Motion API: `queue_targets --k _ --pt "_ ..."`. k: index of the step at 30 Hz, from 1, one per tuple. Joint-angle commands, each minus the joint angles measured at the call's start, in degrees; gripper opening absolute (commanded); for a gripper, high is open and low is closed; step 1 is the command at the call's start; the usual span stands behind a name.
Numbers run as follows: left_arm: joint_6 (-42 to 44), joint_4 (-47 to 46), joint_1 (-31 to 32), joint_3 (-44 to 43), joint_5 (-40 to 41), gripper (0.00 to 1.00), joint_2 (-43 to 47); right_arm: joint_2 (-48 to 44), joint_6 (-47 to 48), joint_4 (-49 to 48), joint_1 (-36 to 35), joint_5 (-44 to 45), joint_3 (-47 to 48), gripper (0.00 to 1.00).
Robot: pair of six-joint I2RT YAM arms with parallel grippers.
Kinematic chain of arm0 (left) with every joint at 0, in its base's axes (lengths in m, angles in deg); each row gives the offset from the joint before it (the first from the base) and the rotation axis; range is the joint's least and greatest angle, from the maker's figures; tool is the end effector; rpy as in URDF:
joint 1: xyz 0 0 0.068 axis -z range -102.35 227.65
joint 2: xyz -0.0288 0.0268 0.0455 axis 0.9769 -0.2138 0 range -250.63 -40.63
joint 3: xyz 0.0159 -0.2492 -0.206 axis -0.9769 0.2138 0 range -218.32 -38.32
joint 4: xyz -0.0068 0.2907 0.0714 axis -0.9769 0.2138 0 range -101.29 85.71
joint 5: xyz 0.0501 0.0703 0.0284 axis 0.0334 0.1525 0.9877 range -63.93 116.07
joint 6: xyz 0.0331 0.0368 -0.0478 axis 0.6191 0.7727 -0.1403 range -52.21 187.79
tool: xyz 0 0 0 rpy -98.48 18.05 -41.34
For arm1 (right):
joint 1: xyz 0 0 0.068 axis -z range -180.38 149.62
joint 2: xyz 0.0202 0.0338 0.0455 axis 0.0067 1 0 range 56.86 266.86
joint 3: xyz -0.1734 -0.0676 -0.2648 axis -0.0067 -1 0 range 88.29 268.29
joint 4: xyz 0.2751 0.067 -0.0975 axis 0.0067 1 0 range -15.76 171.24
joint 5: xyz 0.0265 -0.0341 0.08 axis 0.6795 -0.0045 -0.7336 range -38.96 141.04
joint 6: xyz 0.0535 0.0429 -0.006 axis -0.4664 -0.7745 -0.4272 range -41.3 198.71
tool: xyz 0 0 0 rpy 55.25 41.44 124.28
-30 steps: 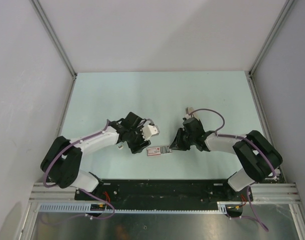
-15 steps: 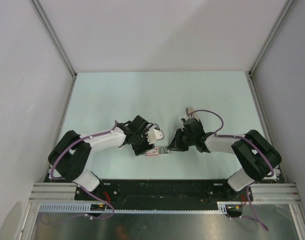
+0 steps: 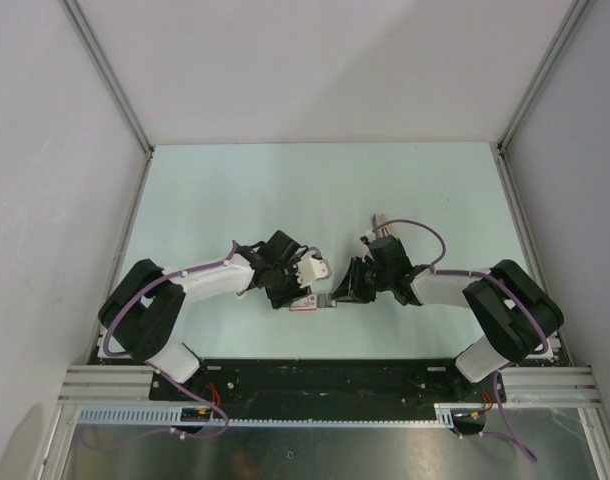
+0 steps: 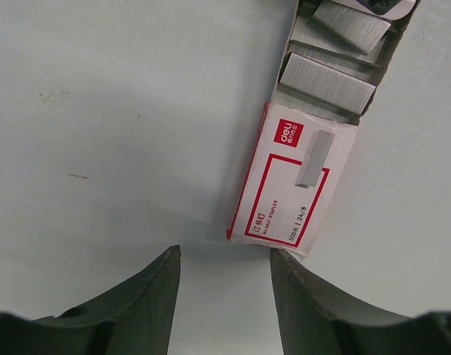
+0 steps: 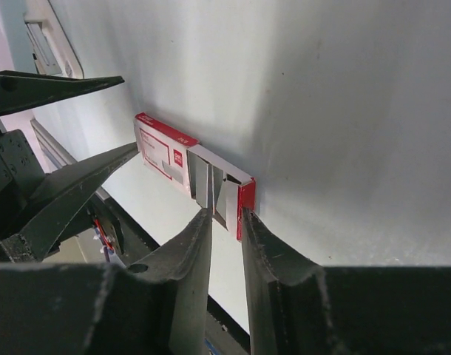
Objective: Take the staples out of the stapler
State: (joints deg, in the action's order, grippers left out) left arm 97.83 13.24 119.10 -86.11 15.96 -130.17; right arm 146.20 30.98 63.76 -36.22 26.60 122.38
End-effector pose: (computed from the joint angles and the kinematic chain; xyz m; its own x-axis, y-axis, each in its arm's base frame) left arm 0.2347 -0.2204 0.1668 -0.2414 0.8706 -0.4288 0.9535 0.2949 0.0621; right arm 0.2432 0.2042 0.1419 -0.9547 0.1415 -0.2619 -0.0962 0.6858 0.7214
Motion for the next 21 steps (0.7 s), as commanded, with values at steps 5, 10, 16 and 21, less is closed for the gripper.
queue_targets --k 5,10,16,21 --pt "1.07 -1.38 0.52 -0.89 1.36 0.55 -0.73 -2.19 1.85 -1.96 2.07 -2.78 -1.65 0.28" --pt "1.13 -1.3 0.56 -0.42 1.64 0.55 -0.25 -1.34 2.35 -2.22 3.18 -3.1 -3.13 0.28" --pt "1.13 -1.24 0.61 -0.19 2.07 0.54 0.05 -1.33 1.77 -3.97 3.81 -3.4 -4.59 0.24" --pt "1.11 -1.29 0.65 -0.24 2.26 0.54 0.35 0.14 0.04 -7.12 3.85 -4.26 -4.73 0.22"
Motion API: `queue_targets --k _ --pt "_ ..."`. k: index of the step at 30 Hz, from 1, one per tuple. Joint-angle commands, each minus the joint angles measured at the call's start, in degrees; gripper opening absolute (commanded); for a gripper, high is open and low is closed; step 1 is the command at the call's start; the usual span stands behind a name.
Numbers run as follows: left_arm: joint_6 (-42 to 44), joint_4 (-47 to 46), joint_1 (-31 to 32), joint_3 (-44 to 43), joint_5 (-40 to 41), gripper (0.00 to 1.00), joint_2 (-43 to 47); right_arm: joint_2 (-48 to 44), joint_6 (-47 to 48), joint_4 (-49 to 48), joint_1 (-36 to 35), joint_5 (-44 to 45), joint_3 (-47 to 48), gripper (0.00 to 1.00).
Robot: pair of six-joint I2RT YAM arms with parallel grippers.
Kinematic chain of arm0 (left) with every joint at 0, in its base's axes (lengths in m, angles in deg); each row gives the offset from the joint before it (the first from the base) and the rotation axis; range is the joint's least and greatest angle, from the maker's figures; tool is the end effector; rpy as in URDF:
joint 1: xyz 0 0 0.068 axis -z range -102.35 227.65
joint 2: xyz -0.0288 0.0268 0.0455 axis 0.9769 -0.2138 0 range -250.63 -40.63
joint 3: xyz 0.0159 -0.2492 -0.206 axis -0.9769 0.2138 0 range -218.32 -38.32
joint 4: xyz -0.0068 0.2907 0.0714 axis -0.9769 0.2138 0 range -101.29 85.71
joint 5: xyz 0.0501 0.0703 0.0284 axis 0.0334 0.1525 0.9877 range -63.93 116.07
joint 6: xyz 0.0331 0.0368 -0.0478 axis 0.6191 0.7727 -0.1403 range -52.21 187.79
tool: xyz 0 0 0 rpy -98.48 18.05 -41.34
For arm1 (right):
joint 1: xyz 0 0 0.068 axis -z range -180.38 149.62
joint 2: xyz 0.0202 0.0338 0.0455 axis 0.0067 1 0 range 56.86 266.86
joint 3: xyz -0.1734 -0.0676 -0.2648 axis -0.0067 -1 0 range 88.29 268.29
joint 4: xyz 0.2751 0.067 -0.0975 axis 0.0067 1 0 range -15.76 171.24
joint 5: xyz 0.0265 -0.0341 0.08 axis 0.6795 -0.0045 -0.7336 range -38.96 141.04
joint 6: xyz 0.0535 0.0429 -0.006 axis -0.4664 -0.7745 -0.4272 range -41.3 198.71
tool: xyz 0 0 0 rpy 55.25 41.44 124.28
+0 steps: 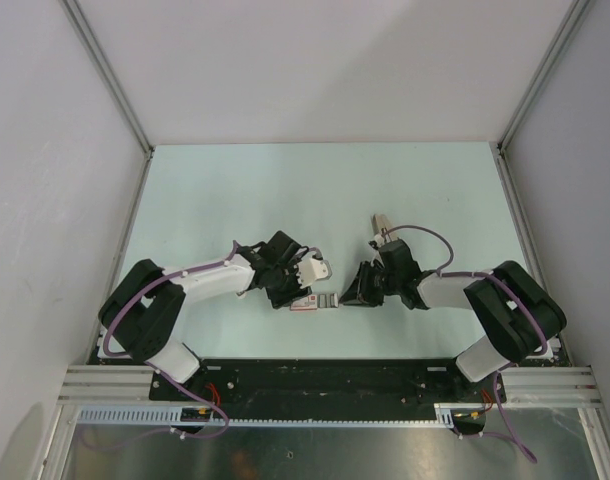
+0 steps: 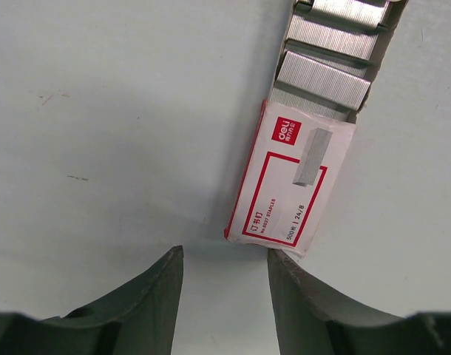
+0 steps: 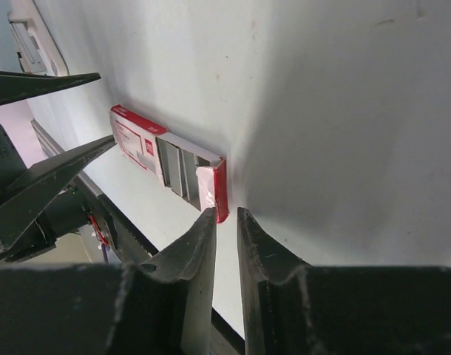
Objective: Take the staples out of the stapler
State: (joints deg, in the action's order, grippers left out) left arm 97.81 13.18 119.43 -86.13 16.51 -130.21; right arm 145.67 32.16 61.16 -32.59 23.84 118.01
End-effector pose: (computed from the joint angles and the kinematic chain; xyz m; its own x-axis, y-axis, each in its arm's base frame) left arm 0.2340 -0.2216 0.1666 -0.2373 0.8735 -0.4250 0.9536 0.2930 0.0698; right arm 0.2378 0.1800 0.1270 -0.9578 0.1598 -0.2389 -0.0688 0.6795 0.7304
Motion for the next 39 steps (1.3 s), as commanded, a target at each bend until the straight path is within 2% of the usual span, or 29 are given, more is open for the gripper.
queue_targets --k 1,7,27,39 --pt "1.15 -1.2 0.36 -0.2 1.73 0.54 0.38 0.97 -1.55 -5.3 0.22 -1.83 -0.36 0.21" --pt "1.31 -1.21 0.46 -0.31 2.14 0.53 0.42 2.24 -3.61 -8.18 0.28 -2.4 -0.36 0.18" --pt "1.56 -1.18 0.42 -0.64 2.62 0.53 0.62 3.88 -3.13 -8.5 -0.39 -2.48 -0.36 0.09" --pt "1.5 -1.19 0.54 -1.14 2.28 0.53 -0.04 5.24 -5.78 -12.55 -2.5 -2.83 -0.16 0.07"
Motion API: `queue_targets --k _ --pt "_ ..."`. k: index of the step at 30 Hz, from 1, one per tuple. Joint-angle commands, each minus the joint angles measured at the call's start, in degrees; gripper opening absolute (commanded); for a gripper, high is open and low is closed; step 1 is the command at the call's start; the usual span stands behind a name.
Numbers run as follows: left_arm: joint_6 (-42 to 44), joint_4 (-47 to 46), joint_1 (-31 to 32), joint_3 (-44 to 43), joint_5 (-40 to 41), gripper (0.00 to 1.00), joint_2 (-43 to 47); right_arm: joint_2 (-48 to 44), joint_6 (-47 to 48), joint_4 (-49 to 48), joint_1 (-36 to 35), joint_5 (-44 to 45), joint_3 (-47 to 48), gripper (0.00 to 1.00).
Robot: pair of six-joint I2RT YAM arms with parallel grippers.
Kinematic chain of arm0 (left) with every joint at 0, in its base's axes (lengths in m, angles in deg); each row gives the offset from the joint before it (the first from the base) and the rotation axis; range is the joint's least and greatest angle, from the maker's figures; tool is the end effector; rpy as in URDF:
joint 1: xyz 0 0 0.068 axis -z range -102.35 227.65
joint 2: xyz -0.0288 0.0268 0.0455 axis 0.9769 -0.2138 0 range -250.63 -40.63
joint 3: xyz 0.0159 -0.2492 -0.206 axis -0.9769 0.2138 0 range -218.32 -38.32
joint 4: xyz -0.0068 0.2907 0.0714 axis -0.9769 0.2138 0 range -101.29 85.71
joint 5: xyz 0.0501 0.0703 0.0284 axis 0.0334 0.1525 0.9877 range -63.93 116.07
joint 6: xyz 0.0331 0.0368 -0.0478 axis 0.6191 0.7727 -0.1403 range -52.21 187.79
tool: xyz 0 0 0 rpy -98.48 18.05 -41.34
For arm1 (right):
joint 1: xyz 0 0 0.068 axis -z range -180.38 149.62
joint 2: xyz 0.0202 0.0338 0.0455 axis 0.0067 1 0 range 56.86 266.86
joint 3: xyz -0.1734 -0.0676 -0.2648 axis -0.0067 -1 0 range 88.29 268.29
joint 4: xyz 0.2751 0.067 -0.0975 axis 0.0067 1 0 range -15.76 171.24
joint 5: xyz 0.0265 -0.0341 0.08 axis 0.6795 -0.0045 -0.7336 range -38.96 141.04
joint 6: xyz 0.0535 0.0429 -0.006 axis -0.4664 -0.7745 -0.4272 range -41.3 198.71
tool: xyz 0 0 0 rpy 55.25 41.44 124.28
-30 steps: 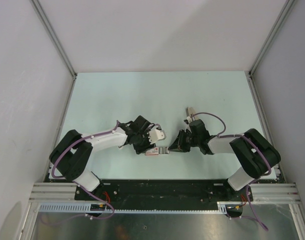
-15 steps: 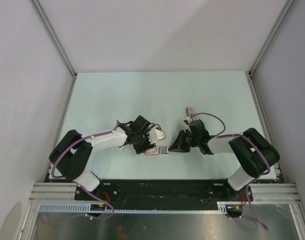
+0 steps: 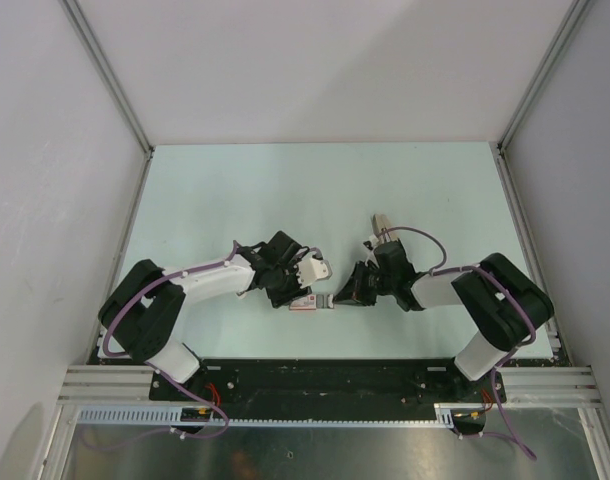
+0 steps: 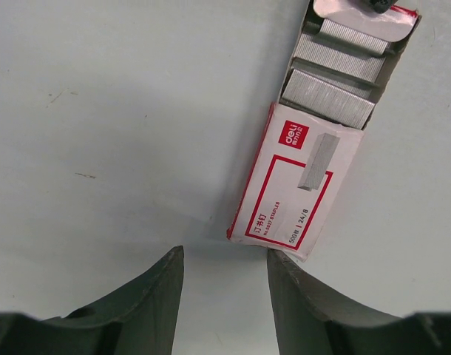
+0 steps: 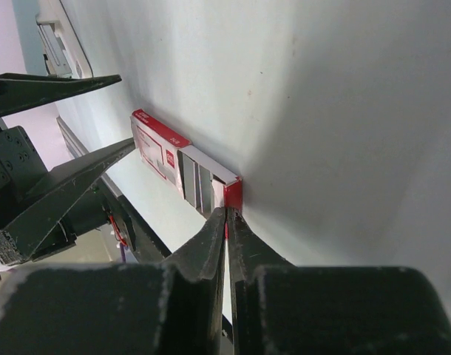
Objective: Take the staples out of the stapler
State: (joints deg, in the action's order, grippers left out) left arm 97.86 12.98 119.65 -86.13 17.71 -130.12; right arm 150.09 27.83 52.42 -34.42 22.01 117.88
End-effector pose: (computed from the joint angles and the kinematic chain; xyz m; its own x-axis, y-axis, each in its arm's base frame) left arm 0.2343 -0.2219 0.1671 -0.2336 0.8773 -0.4193 0.9511 0.2958 0.0891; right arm 0.2414 0.1957 0.1186 -0.9608 0.1696 -0.2192 -0.0692 0.6190 0.7824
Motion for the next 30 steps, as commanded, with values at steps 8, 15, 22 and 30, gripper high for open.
queue_targets --k 8,15,22,30 --pt "1.38 -1.01 0.47 -1.12 0.98 0.53 -0.27 2.36 -3.15 -6.24 -2.49 -1.11 0.67 0.06" --pt "1.27 -0.99 0.69 -1.39 0.99 0.53 -0.33 4.56 -3.86 -7.08 -3.93 -1.18 2.05 0.06" --pt "1.39 -1.03 0.94 -1.6 0.94 0.52 -0.43 5.78 -4.3 -7.73 -4.78 -1.07 3.36 0.06" --pt "1.49 -1.03 1.25 -1.76 0.82 0.52 -0.34 7.1 -4.81 -8.34 -5.17 -1.3 4.83 0.06"
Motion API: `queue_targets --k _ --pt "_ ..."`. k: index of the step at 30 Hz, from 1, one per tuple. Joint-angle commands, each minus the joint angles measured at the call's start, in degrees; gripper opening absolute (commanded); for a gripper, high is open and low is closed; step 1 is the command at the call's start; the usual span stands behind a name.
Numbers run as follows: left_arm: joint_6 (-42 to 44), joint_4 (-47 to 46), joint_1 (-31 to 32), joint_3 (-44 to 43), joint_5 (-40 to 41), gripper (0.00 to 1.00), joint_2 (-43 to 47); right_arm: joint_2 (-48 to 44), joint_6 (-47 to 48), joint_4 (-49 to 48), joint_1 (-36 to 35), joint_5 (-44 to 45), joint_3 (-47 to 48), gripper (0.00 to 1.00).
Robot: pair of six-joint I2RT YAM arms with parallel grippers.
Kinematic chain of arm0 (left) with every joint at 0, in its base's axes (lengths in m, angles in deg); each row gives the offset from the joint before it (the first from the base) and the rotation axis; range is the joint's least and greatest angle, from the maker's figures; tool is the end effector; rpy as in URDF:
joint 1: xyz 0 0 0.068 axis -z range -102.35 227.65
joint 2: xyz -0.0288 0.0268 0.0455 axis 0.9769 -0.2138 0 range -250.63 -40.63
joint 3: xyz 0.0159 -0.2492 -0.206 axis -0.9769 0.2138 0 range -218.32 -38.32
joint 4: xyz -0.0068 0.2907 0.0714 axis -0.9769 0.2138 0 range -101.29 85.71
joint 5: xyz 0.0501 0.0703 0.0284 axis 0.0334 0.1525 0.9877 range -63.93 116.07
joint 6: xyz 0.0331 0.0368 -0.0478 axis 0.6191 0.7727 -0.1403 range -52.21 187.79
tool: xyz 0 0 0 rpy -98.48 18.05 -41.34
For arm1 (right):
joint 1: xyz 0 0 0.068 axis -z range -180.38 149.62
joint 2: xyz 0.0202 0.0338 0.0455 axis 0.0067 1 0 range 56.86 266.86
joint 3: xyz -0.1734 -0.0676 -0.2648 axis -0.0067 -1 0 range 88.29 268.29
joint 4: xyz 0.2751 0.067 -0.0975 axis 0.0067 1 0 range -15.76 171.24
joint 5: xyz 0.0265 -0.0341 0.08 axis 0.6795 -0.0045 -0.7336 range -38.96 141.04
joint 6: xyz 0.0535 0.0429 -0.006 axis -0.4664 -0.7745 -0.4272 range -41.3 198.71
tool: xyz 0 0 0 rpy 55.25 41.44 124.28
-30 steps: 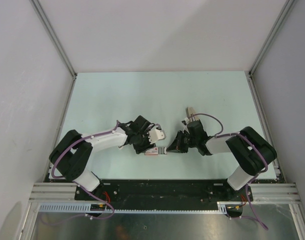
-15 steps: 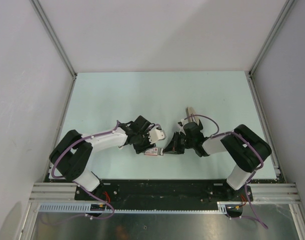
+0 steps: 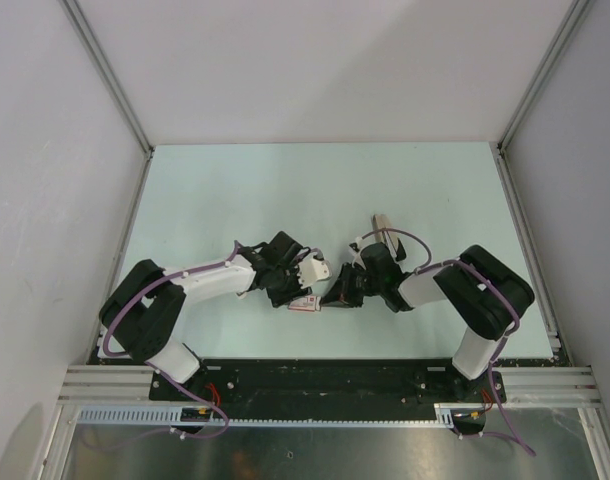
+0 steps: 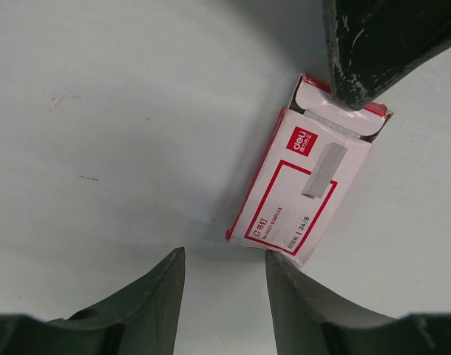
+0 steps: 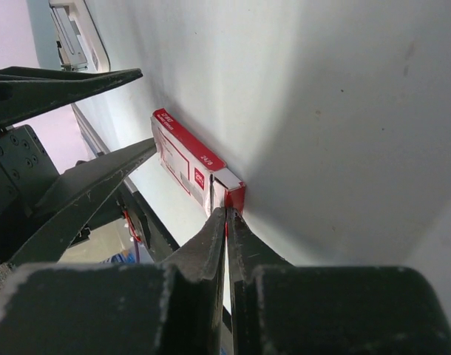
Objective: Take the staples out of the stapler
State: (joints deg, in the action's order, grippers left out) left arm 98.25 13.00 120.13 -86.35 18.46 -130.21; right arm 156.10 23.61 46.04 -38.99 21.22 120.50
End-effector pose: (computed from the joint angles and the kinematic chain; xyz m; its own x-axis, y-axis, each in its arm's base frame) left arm 0.2337 -0.2240 0.1677 -0.2205 0.8831 -0.4142 0.9526 0.2862 0.1031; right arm 0.2425 0.2292 0.1098 -0.9726 0.1339 -0.1900 -0.0811 0.5704 0.8173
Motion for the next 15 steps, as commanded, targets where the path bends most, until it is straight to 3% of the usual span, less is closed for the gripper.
queue_targets --k 1,15 --pt "1.09 -1.03 0.81 -1.5 0.07 0.52 -0.25 1.28 -0.61 -1.95 -0.64 -0.5 2.4 0.06" --pt "1.12 -1.01 1.45 -1.64 -0.32 0.51 -0.11 2.45 -0.58 -1.86 -1.45 -0.78 3.87 0.09"
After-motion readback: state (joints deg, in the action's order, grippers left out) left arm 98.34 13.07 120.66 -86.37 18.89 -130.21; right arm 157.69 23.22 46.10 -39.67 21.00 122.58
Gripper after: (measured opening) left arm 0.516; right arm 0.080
